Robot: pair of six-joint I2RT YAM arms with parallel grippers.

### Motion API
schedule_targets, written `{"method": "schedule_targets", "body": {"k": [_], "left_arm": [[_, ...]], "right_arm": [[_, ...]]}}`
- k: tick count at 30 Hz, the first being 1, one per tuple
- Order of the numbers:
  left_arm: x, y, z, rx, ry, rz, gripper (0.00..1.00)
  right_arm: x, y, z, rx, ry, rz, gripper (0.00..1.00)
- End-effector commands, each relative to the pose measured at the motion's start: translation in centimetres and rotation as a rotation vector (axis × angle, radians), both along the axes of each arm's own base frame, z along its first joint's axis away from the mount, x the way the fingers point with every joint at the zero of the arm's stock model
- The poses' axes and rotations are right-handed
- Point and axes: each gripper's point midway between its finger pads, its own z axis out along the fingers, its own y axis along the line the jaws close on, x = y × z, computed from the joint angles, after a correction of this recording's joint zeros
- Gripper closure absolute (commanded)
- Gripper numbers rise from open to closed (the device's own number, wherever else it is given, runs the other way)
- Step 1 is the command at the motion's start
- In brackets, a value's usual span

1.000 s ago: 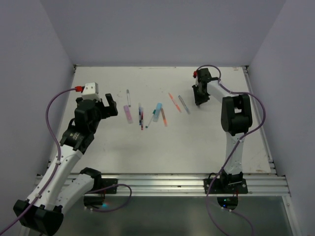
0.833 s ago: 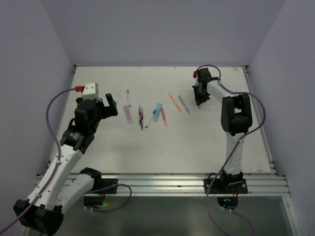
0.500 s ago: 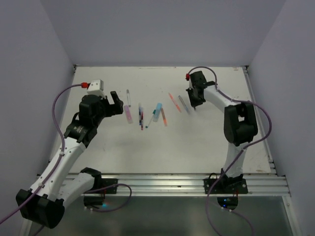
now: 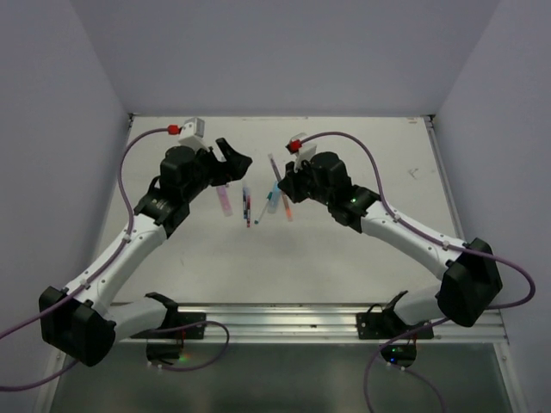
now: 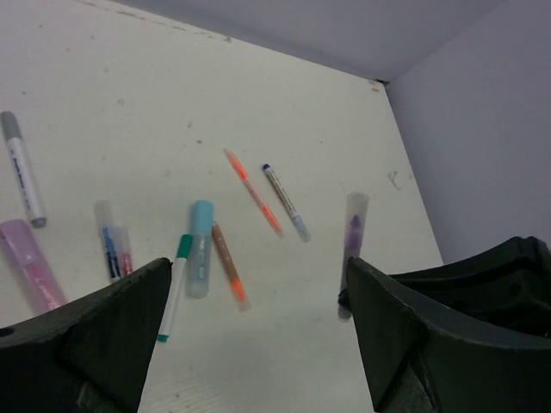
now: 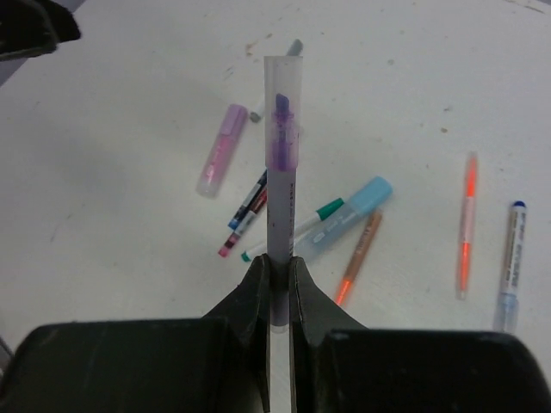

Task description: Open the pen caps

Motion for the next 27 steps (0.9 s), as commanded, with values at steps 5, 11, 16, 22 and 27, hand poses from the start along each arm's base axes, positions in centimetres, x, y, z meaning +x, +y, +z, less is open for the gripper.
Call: {"method": "schedule_targets", "body": {"k": [5, 11, 16, 22, 27], "left_arm": [[0.5, -3.9, 6.4, -0.161, -0.191, -0.055, 0.21], [1.3, -4.4, 3.8, -0.122, -0.155, -0.015, 0.31], [1.3, -5.9, 3.5, -0.119, -0.165, -0.043, 0.44], [1.1, -6.6, 2.5, -0.092, -0.148, -0.051, 0.55], [0.9, -6.7, 1.6, -0.077, -0.127, -0.050, 0.57]], "right_arm": [[-2.0, 4.3, 2.5, 0.130, -0.050, 0.091, 1.00], [-2.7, 5.4, 2.8, 0.125, -0.057, 0.121, 1.00], [-2.9, 5.9, 2.7, 0.120, -0.051, 0.131, 1.00], [-2.9, 6.1, 2.8, 0.118, -0.052, 0.132, 1.00], [-2.8, 6.1, 3.3, 0.121, -0.066, 0.127, 1.00]]}}
